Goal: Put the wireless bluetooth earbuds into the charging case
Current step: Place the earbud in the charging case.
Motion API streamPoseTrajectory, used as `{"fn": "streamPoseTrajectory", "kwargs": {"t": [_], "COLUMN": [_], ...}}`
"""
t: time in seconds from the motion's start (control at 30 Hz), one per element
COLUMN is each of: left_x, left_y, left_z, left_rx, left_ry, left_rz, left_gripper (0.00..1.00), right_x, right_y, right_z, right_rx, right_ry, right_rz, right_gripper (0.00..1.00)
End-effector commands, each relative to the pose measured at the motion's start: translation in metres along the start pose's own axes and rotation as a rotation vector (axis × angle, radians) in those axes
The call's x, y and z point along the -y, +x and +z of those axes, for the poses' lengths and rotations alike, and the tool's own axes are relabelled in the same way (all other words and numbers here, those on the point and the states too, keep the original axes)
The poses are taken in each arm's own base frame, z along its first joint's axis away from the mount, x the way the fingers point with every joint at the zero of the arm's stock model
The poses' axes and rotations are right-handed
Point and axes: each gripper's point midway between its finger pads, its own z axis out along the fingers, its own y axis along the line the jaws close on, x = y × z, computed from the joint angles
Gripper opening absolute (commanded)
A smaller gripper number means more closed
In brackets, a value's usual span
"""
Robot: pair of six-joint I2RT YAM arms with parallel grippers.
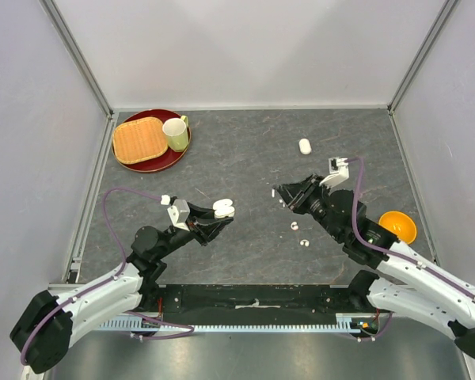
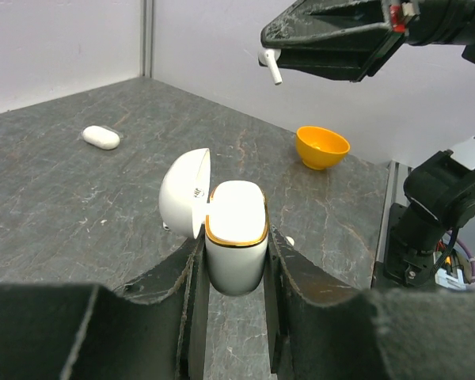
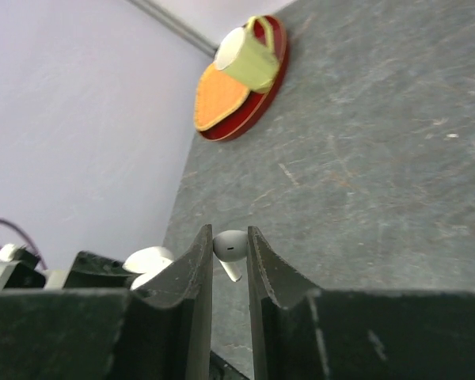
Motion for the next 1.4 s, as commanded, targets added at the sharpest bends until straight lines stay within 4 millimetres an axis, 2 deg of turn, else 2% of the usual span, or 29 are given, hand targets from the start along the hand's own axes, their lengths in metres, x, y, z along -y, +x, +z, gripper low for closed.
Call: {"fn": "streamPoseTrajectory", "kwargs": {"t": [0.0, 0.03, 0.33, 0.63, 0.87, 1.23, 1.37], "left_x": [0.011, 0.011, 0.017, 0.022, 0.021, 0.019, 0.016], "left_y": [-0.032, -0.031, -0.040, -0.044, -0.048, -0.054, -0.054], "left_z": [0.009, 0.009, 0.011, 0.011, 0.011, 0.014, 0.015], "left_rx": [0.091, 0.090, 0.108, 0.119, 0.128, 0.139, 0.137], "left_ry": [0.058, 0.059, 0.090, 0.122, 0.114, 0.097, 0.082], "left_rz": [0.041, 0.041, 0.068, 0.098, 0.111, 0.100, 0.084], "left_gripper": [0.02, 0.02, 0.02, 0.02, 0.02, 0.02, 0.02], "right_x": [-0.054, -0.061, -0.104, -0.135, -0.145, -0.141, -0.140], "right_y": [-0.026, -0.017, 0.017, 0.036, 0.050, 0.068, 0.068], "right_z": [0.001, 0.002, 0.005, 0.002, 0.003, 0.007, 0.007], "right_rx": [0.114, 0.091, 0.073, 0.056, 0.039, 0.060, 0.095], "right_ry": [-0.128, -0.143, -0.222, -0.306, -0.316, -0.265, -0.228], "right_rz": [0.031, 0.025, 0.042, 0.046, 0.028, -0.048, -0.078], "right_gripper": [0.00, 0.00, 0.00, 0.00, 0.00, 0.00, 0.00]}}
